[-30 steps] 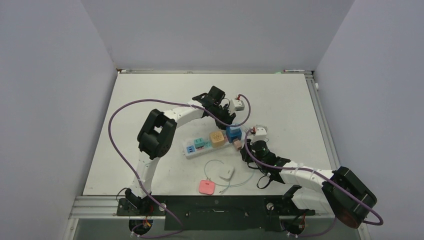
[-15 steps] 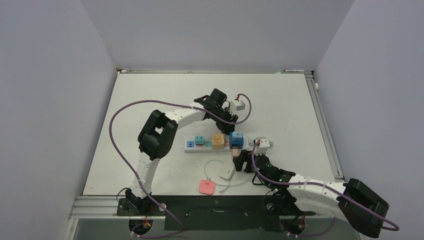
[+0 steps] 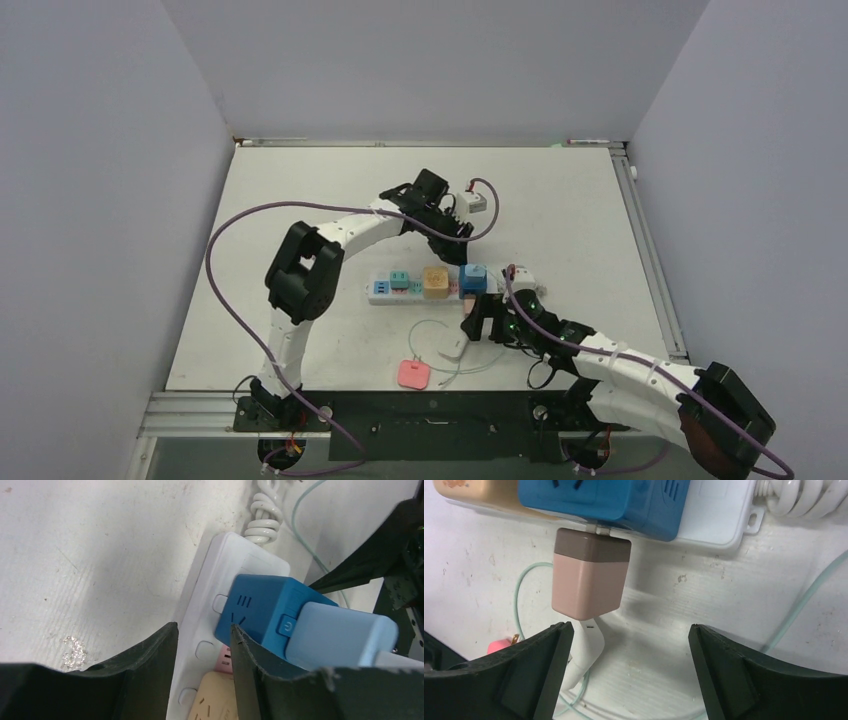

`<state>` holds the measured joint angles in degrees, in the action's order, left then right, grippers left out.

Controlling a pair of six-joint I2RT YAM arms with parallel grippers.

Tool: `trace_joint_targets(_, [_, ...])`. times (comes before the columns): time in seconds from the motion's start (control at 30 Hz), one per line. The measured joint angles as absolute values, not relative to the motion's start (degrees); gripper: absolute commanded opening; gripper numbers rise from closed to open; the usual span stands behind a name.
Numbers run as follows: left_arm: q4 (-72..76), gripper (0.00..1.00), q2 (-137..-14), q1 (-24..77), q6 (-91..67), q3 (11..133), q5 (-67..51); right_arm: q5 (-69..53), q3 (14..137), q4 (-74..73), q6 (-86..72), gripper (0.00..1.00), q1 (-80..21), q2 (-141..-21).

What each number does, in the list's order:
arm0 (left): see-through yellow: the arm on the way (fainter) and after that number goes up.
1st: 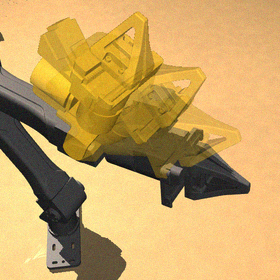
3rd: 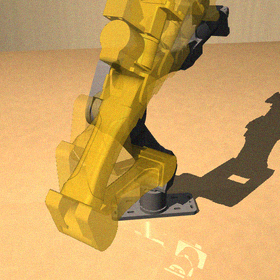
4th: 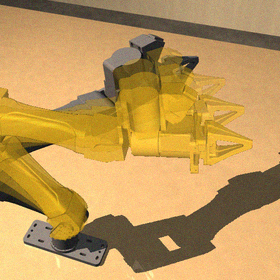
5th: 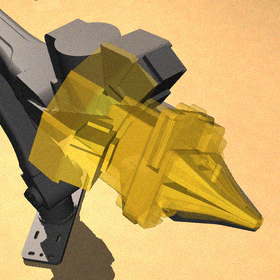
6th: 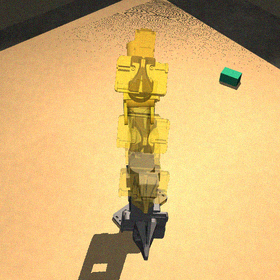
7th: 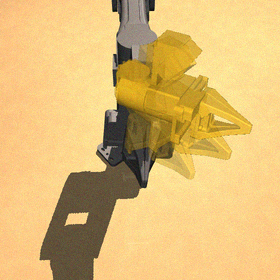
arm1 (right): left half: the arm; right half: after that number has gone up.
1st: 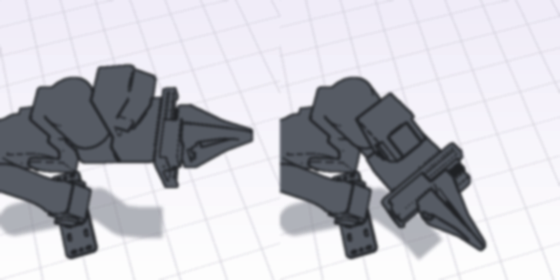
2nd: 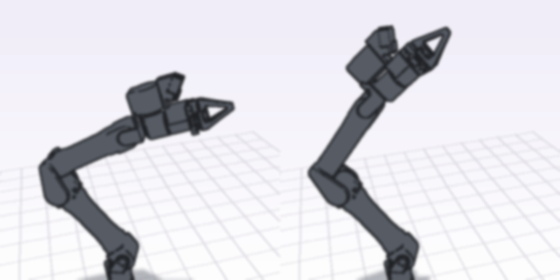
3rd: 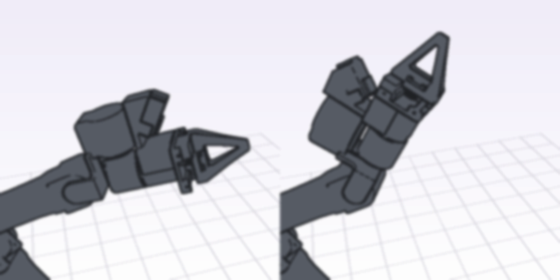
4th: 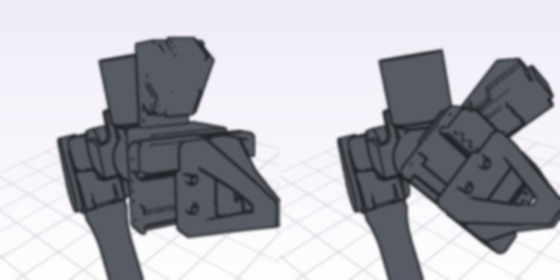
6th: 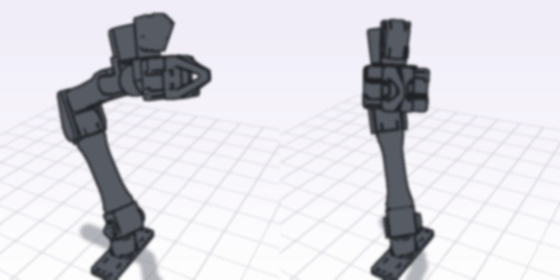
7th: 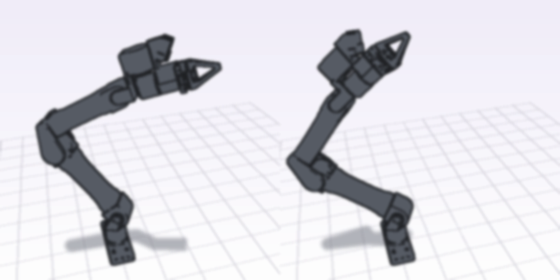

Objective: Insert the plug
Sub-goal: Insert the plug into the socket.

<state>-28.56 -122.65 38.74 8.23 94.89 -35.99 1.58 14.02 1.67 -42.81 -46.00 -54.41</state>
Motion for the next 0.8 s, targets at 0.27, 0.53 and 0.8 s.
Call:
trace_joint_targets(0.27, [-28.8, 0.54, -116.4, 37.4, 10.3, 94.9, -39.8, -12.5, 23.0, -13.7, -41.3, 0.90, -40.8, -57.5])
trace_joint_targets(0.53, [-32.6, 0.57, -113.1, 36.1, 15.7, 98.2, -47.6, -18.5, 25.4, -18.3, -39.3, 0.90, -38.5, -52.9])
trace_joint_targets(0.8, [-38.0, 0.57, -112.7, 36.3, 18.8, 100.3, -50.9, -23.3, 27.3, -23.4, -37.4, 0.90, -36.0, -46.6])
